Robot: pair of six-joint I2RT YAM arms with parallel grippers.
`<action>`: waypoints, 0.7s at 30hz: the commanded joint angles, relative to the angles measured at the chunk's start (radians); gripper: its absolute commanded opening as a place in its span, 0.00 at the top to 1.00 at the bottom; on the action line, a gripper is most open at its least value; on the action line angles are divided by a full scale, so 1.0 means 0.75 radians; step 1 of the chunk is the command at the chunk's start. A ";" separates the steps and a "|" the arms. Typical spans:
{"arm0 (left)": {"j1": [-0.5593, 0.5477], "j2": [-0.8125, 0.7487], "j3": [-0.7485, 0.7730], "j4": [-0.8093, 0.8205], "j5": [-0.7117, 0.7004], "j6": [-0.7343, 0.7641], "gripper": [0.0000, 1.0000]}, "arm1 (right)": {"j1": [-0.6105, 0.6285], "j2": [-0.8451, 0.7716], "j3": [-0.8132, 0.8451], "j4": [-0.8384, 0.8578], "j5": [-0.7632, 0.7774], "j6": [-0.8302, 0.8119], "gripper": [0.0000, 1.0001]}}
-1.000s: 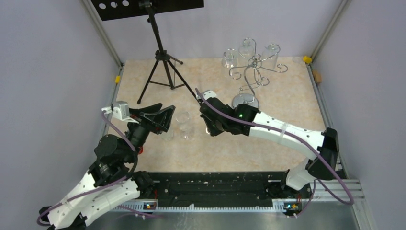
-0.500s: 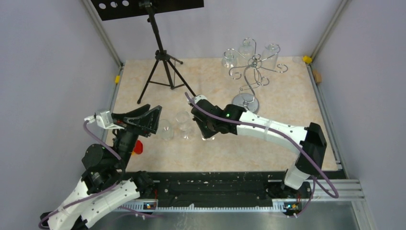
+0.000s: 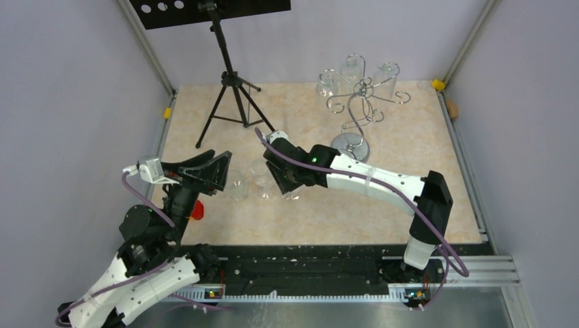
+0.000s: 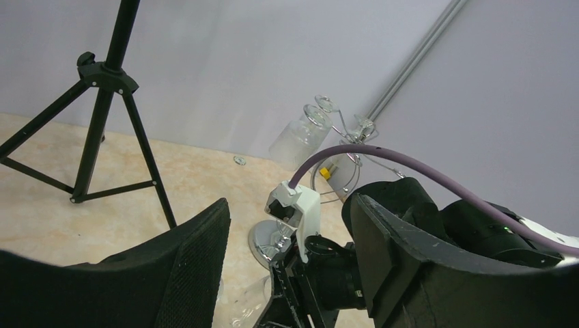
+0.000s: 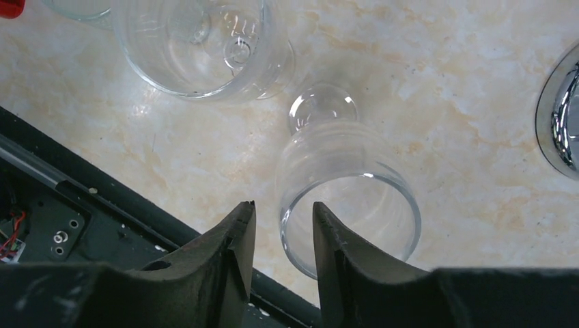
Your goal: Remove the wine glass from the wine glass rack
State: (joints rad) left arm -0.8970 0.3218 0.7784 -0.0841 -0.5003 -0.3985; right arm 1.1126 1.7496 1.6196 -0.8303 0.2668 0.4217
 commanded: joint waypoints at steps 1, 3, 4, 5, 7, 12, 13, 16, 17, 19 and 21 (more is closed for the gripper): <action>0.000 -0.019 -0.016 0.022 -0.035 -0.015 0.31 | 0.013 -0.055 0.069 0.038 0.023 -0.010 0.61; 0.000 -0.017 -0.016 0.023 -0.034 -0.016 0.31 | 0.014 -0.067 0.080 0.042 0.027 -0.014 0.59; 0.000 -0.016 -0.017 0.022 -0.034 -0.018 0.31 | 0.013 -0.071 0.086 0.041 0.034 -0.017 0.58; 0.000 -0.015 -0.016 0.023 -0.033 -0.020 0.31 | 0.013 -0.077 0.094 0.040 0.039 -0.018 0.58; 0.000 -0.012 -0.017 0.024 -0.034 -0.025 0.31 | 0.014 -0.100 0.102 0.046 0.046 -0.025 0.57; -0.001 0.028 -0.034 0.054 -0.055 -0.059 0.30 | 0.012 -0.197 0.068 0.131 0.036 -0.027 0.55; 0.000 0.044 -0.035 0.055 -0.057 -0.065 0.30 | 0.014 -0.221 0.055 0.156 0.035 -0.026 0.54; 0.000 0.098 -0.029 0.075 -0.035 -0.082 0.30 | 0.013 -0.309 -0.004 0.224 0.052 -0.012 0.54; 0.000 0.117 -0.027 0.087 -0.021 -0.083 0.30 | 0.013 -0.342 -0.028 0.258 0.059 -0.006 0.54; 0.000 0.161 -0.007 0.097 -0.004 -0.097 0.30 | 0.013 -0.422 -0.086 0.307 0.087 0.016 0.54; 0.000 0.211 0.015 0.101 0.021 -0.110 0.29 | 0.013 -0.513 -0.155 0.351 0.124 0.041 0.54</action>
State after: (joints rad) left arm -0.8970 0.4164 0.7662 -0.0597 -0.5240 -0.4538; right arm 1.1126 1.5013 1.5711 -0.6781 0.2958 0.4202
